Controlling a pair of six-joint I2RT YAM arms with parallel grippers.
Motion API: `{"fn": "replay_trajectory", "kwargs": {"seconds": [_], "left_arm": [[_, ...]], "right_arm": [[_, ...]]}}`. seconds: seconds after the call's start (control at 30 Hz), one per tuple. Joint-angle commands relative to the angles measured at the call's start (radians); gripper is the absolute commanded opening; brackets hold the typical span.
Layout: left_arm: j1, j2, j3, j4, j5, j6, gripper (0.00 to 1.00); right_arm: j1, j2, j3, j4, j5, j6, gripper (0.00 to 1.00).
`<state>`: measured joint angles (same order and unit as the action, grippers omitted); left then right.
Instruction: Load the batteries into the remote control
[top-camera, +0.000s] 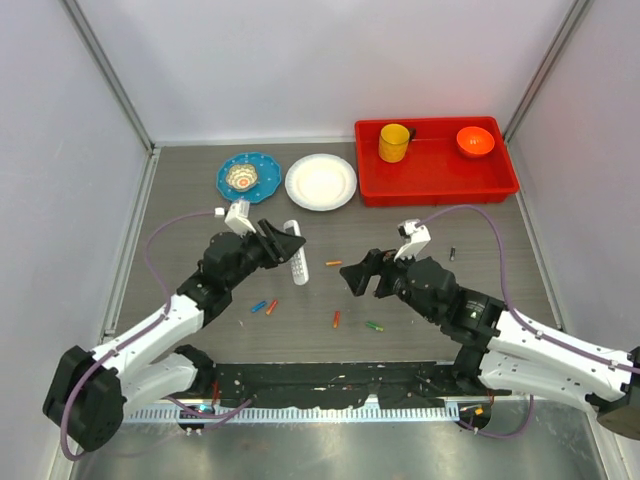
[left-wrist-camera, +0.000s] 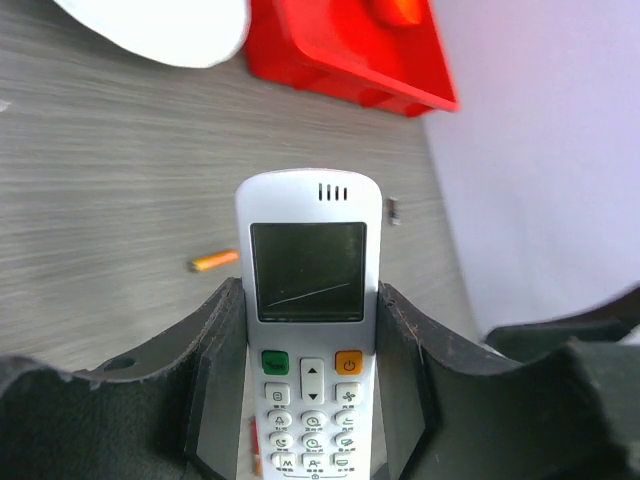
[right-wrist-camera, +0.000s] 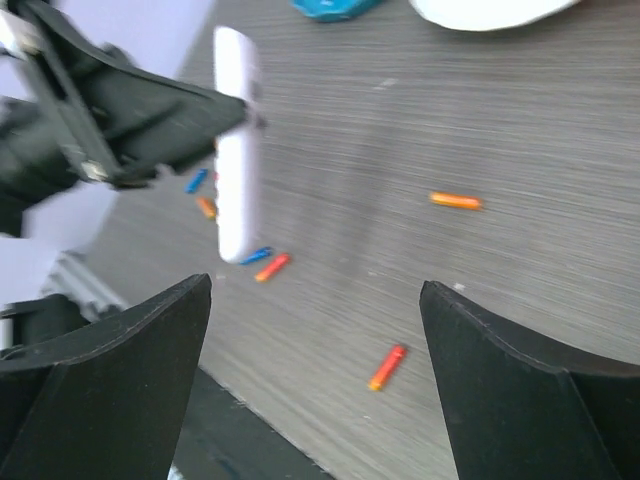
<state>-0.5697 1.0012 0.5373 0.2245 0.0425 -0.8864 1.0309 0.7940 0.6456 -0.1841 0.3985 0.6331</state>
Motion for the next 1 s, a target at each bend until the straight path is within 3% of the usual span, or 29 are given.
{"fn": "replay_trajectory", "kwargs": {"seconds": [0.0, 0.13, 0.27, 0.37, 0.67, 0.97], "left_arm": [[0.033, -0.041, -0.108, 0.424, 0.215, -0.138, 0.0], [0.057, -0.041, -0.198, 0.714, 0.289, -0.268, 0.0], [0.067, 0.01, -0.235, 0.962, 0.332, -0.354, 0.0], [0.067, 0.042, -0.238, 1.056, 0.335, -0.39, 0.0], [0.068, 0.047, -0.215, 1.059, 0.376, -0.393, 0.0], [0.068, 0.051, -0.211, 1.04, 0.401, -0.39, 0.0]], "right_arm": [[-0.069, -0.041, -0.041, 0.255, -0.324, 0.055, 0.91], [-0.222, -0.024, -0.122, 0.487, -0.645, 0.193, 0.9], [-0.241, 0.022, -0.175, 0.649, -0.76, 0.273, 0.9], [-0.242, 0.076, -0.178, 0.741, -0.806, 0.307, 0.9], [-0.241, 0.191, -0.147, 0.834, -0.845, 0.324, 0.9], [-0.239, 0.349, -0.138, 1.115, -0.902, 0.427, 0.87]]}}
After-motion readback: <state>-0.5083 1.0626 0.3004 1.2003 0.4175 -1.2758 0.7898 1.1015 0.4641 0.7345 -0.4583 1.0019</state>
